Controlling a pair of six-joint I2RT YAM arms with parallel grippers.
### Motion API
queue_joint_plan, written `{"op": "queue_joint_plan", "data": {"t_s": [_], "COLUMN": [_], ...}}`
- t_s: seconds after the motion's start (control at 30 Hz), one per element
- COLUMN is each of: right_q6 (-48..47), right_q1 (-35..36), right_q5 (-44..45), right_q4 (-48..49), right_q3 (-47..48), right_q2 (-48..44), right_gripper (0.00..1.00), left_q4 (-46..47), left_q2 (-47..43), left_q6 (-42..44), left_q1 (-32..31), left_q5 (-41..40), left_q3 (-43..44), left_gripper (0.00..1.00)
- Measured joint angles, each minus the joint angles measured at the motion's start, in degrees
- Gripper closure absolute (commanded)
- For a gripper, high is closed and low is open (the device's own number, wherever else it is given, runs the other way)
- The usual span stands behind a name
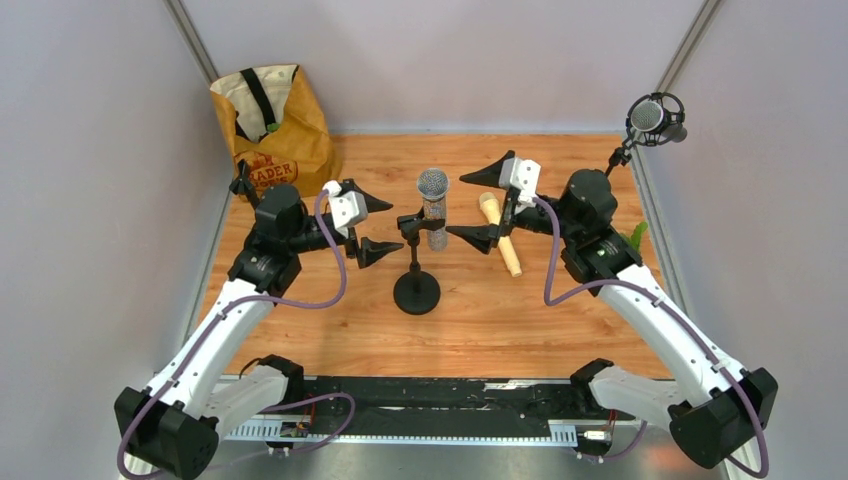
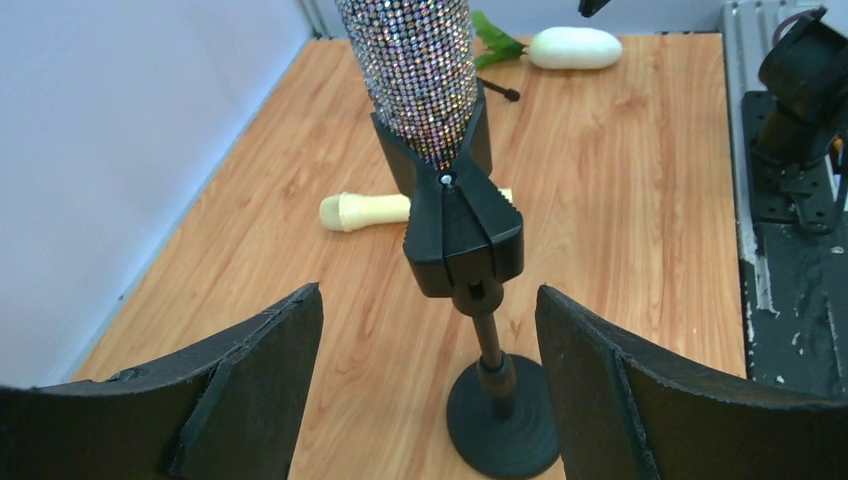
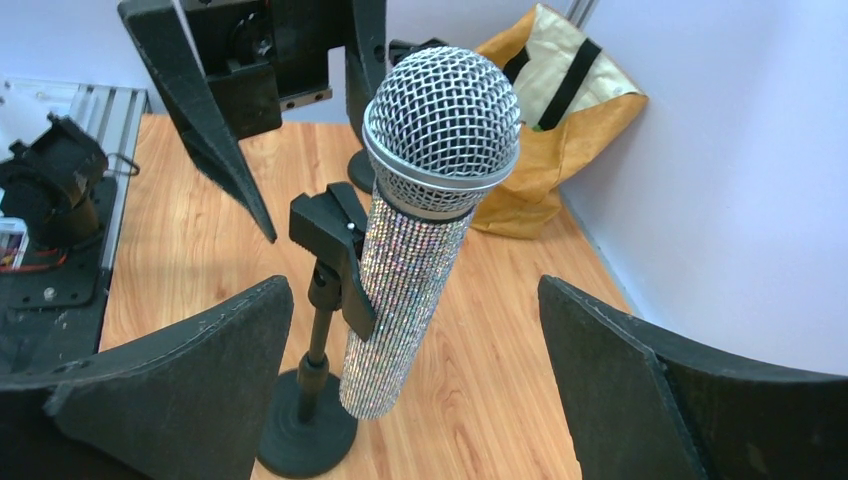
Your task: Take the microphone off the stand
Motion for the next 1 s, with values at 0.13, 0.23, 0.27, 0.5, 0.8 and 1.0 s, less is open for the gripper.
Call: {"op": "queue_joint_plan", "data": {"t_s": [0.13,0.23,0.27,0.5,0.8,1.0], "right_q6": [3.9,7.6,8.7,13.5,14.8,14.8], "right_q1": [0.0,0.0,0.0,1.0,4.2,5.8], "right_q5": [2.0,2.7,2.6,0.5,-0.8,-0.1], "right_q4": [5.5,9.4,10.5,15.3,17.2,16.9], "right_q3": [-3.0,-5.0,-5.5,-7.0,-6.8,-5.9], "right_q2": [-1.4,-1.3,-1.1,1.0,5.1,7.7], "right_gripper": [0.0,0.0,0.0,0.0,0.0,0.0], "left_q4": [5.3,8.7,9.5,16.5,20.1,20.7], "left_q2": [-0.3,-0.3,-0.3,0.1,1.0,1.4], "left_q6": [-3.5,-6.6,-7.5,-13.7,-17.2,-17.8], "left_q1": [0.6,1.2,1.3,1.4,1.4,1.4], "left_q5": [1.8,2.6,2.9,7.8,11.0,11.4], "left_q3": [-2.0,-3.5,-3.8,-4.8,-5.1,-5.4], "left_gripper": [0.15,0.15,0.15,0.15,0.15,0.15]}}
